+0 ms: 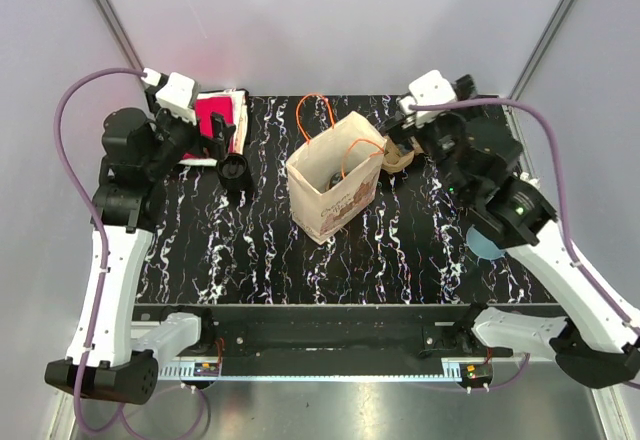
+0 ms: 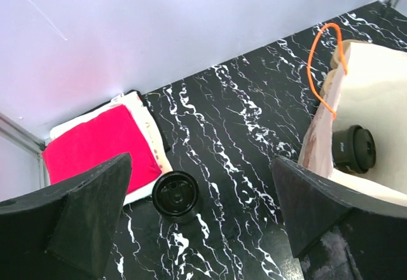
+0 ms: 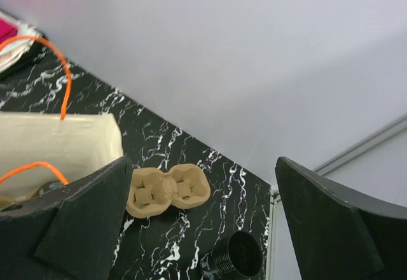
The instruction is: Pack the takeout coffee
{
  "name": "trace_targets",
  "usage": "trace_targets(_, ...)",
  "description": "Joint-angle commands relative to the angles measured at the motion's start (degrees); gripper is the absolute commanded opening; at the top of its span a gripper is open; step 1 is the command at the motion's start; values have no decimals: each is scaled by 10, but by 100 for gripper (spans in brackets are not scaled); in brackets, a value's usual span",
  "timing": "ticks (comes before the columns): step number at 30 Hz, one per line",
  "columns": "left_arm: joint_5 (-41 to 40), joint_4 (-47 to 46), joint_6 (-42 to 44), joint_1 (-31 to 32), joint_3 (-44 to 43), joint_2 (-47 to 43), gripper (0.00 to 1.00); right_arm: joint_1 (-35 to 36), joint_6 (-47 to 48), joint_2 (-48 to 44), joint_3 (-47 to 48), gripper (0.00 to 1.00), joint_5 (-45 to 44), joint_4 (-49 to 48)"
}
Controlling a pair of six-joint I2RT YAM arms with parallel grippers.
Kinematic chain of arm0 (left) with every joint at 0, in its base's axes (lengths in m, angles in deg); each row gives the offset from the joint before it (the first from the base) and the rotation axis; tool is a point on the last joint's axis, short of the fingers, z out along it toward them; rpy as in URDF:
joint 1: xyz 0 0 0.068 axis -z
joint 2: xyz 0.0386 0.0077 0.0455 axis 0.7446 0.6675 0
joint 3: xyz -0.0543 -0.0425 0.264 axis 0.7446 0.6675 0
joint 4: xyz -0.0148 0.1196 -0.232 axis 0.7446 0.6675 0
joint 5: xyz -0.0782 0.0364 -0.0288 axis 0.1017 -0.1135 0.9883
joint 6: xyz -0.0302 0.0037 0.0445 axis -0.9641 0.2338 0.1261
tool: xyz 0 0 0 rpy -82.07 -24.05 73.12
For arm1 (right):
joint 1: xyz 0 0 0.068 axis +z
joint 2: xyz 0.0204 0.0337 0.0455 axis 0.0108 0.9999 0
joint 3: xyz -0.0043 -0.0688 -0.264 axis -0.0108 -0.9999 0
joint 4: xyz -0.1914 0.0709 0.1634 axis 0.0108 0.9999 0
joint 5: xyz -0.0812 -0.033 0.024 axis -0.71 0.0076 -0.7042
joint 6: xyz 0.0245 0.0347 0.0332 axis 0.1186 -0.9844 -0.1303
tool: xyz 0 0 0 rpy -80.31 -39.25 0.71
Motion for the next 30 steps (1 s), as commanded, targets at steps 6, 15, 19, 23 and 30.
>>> trace_targets(6, -30, -8, 3, -3, -57, 10, 99, -16, -23, -48, -8, 100, -155, -229)
trace_targets(15, -81, -4, -53, -13, -73, -3, 99, -16, 145, -82, -226, 100, -225, -633)
trace_targets(19, -150, -8, -85, -24, -68, -8, 99, -17, 95, -89, -240, 100, -221, -570)
trace_targets(23, -174, -14, -85, -31, -56, -10, 99, -17, 79, -81, -224, 100, -229, -482)
trace_targets(30, -166, -27, -104, -37, -34, -4, 99, -30, 92, -109, -240, 100, -246, -505)
